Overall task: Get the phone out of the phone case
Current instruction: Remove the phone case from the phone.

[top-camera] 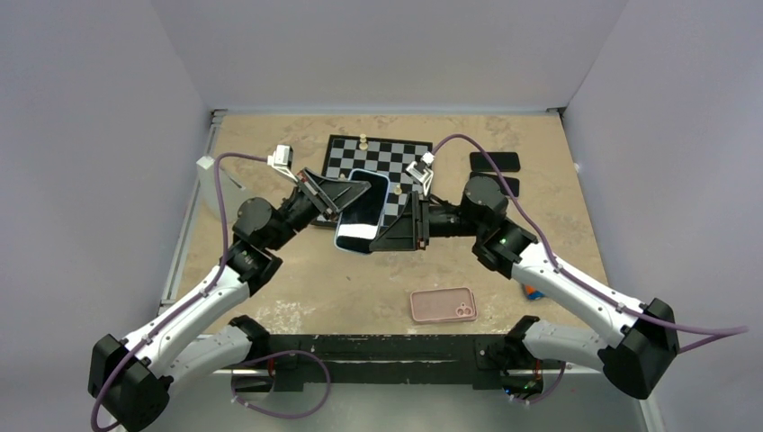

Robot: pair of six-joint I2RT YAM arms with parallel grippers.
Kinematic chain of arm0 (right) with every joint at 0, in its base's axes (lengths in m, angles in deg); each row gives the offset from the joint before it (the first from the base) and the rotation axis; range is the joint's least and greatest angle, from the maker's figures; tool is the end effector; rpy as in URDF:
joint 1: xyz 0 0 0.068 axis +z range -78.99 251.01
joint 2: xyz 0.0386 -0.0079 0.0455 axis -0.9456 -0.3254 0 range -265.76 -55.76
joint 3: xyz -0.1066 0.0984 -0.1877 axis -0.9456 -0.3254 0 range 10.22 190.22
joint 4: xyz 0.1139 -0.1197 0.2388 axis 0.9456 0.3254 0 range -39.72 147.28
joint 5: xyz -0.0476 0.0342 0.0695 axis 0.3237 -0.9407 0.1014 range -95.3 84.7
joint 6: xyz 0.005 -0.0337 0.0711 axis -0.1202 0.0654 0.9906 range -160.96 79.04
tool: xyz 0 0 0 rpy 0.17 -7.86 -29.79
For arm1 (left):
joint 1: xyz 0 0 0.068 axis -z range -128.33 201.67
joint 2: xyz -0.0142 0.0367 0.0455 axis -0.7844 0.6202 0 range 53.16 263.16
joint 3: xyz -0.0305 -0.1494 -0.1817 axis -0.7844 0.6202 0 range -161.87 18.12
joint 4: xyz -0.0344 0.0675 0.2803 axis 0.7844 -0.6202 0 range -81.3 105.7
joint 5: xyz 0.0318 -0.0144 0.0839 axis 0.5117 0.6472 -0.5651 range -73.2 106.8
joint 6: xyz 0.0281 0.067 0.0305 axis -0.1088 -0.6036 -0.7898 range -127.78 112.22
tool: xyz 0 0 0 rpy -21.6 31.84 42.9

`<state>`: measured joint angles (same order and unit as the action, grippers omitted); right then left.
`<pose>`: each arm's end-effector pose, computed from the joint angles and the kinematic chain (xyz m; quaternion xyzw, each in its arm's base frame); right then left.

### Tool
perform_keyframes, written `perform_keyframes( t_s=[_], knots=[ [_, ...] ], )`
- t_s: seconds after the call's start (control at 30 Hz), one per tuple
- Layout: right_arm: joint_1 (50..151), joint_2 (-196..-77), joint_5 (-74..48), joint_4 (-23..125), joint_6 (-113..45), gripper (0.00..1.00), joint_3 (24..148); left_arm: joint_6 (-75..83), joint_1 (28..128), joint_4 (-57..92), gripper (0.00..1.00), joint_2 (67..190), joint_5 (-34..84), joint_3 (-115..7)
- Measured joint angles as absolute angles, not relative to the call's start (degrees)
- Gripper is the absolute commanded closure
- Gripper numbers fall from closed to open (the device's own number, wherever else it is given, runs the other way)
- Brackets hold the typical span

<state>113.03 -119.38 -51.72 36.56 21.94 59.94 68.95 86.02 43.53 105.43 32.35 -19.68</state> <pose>0.2062 0.2518 0.3086 -0.1557 0.6906 0.6845 0.1740 0.2361 -0.1832 0.3144 -0.1231 0.6111 -0.6884 0.3708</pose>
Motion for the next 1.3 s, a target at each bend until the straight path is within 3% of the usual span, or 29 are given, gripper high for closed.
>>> perform_keyframes(
  t_s=[0.53, 0.63, 0.73, 0.77, 0.93, 0.97, 1.07, 1.2, 1.3],
  knots=[
    [111.1, -116.3, -42.6, 23.9, 24.4, 0.64, 53.9, 68.9, 92.5, 55.1, 1.0, 111.7, 22.9, -19.7],
    [111.2, -116.0, -41.0, 22.5, 24.4, 0.75, 53.1, 68.5, 93.2, 57.2, 1.0, 113.0, 22.2, -20.0],
    [111.1, -116.0, -40.0, 22.0, 24.1, 0.98, 53.0, 67.9, 93.3, 58.8, 1.0, 114.1, 22.1, -20.7],
    [111.1, -116.0, -39.7, 22.0, 24.1, 1.0, 53.0, 67.8, 93.3, 59.3, 0.94, 114.3, 22.1, -20.7],
    [110.2, -115.4, -41.1, 22.0, 24.2, 1.0, 52.9, 64.9, 93.4, 54.1, 0.03, 112.8, 24.2, -22.1],
    [109.9, -114.9, -41.4, 22.1, 24.1, 1.0, 52.9, 63.7, 93.7, 50.8, 0.0, 111.6, 25.6, -22.7],
    [107.9, -113.7, -40.6, 23.6, 23.9, 1.0, 52.8, 58.0, 96.6, 38.3, 0.01, 106.8, 30.8, -25.1],
    [104.6, -110.7, -40.8, 26.4, 24.6, 1.0, 52.3, 47.0, 97.4, 22.2, 0.27, 101.8, 32.9, -30.3],
    [103.6, -108.9, -41.4, 27.2, 25.3, 1.0, 52.2, 40.1, 97.3, 15.6, 0.4, 100.7, 35.1, -32.7]
  ],
)
